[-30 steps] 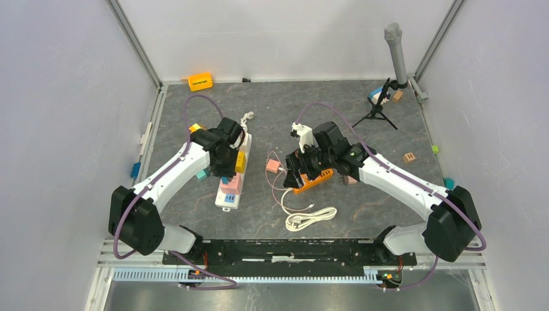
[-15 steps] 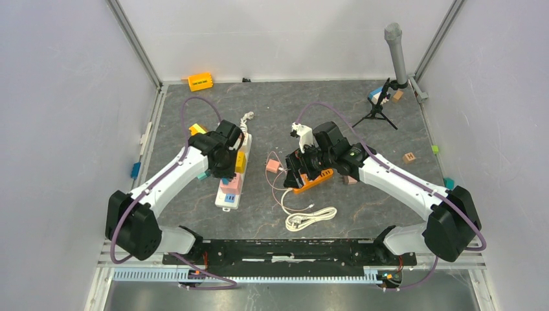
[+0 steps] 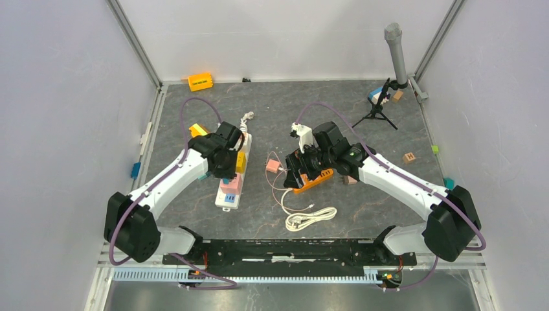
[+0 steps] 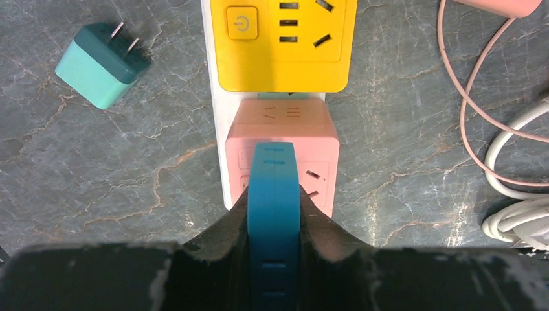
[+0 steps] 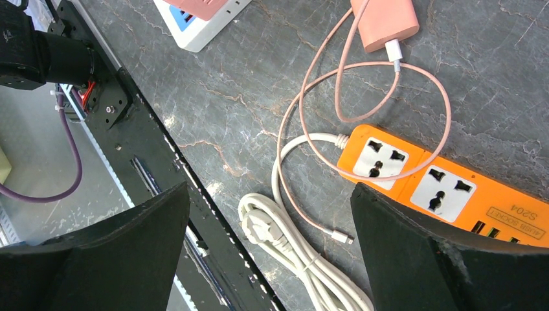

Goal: Insert the plug
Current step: Insert the plug into the socket.

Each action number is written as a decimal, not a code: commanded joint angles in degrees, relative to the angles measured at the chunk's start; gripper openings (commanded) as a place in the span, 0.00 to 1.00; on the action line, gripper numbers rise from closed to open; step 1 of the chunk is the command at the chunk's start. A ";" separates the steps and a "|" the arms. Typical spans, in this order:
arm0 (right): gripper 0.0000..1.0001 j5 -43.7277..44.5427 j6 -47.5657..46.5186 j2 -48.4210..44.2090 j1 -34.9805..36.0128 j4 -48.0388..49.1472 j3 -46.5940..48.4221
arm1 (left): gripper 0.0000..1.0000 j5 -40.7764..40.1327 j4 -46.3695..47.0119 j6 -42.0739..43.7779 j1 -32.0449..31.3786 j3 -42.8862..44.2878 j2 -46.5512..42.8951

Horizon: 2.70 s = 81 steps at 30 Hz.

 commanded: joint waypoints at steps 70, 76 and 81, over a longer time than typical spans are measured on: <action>0.98 -2.21 -0.90 0.59 0.05 0.38 -0.70 | 0.02 -6.53 -4.34 -7.77 -7.37 5.33 3.59; 0.98 -2.21 -0.98 0.58 0.04 0.32 -0.46 | 0.02 -9.29 -5.56 -8.25 -7.37 4.74 5.54; 0.98 -2.21 -1.02 0.63 0.04 0.25 -0.48 | 0.02 -10.45 -5.67 -8.52 -7.37 3.89 6.11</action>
